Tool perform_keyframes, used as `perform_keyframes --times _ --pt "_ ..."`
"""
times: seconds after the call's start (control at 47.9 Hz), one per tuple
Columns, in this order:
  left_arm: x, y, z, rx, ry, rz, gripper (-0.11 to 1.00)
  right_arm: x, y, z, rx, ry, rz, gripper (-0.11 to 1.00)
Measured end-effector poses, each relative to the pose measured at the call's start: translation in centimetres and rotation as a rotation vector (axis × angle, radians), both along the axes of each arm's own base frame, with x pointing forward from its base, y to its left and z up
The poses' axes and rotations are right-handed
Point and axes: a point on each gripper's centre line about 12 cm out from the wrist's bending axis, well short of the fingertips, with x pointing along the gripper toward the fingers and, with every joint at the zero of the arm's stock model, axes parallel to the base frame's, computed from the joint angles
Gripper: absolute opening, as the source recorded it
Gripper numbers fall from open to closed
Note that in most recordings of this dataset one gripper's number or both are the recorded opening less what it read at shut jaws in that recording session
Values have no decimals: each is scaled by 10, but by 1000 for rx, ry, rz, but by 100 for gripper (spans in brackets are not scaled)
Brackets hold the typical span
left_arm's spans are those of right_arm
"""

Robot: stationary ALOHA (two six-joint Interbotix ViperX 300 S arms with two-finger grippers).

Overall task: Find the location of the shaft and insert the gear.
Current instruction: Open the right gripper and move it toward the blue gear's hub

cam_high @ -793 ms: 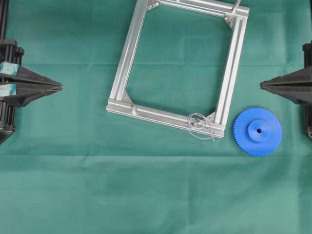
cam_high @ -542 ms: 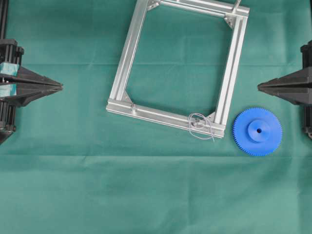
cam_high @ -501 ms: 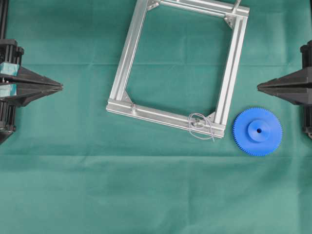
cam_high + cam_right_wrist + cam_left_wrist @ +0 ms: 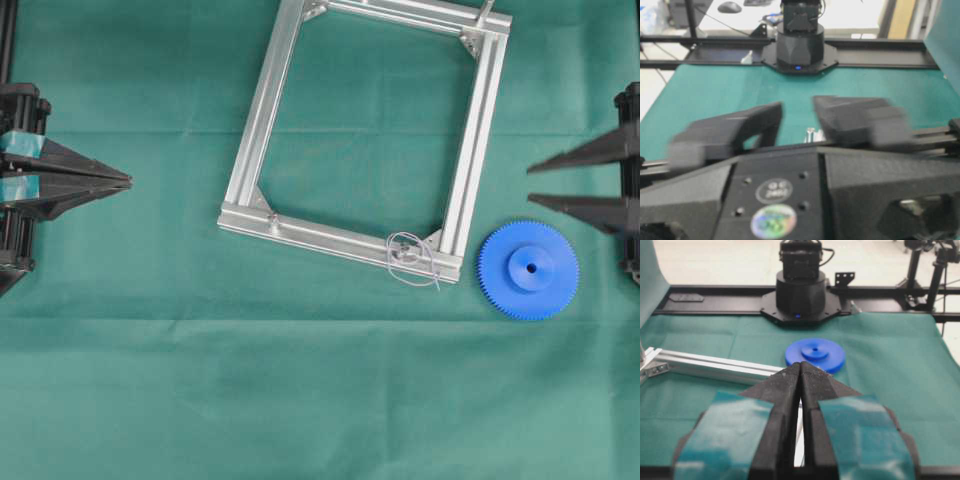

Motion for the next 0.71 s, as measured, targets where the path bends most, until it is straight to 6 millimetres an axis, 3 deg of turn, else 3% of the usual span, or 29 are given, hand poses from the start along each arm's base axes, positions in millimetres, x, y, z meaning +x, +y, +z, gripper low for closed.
perform_keyframes --times 0.083,0.146,0.417,0.709 --pt "0 0 0 0 2 0 1 0 0 0 5 -2 0 83" --pt "0 0 0 0 2 0 1 0 0 0 3 2 0 91" --pt "0 0 -1 0 8 0 1 0 0 3 8 -3 1 91" --pt "0 0 -2 0 18 1 1 -1 0 -3 69 118 -8 90"
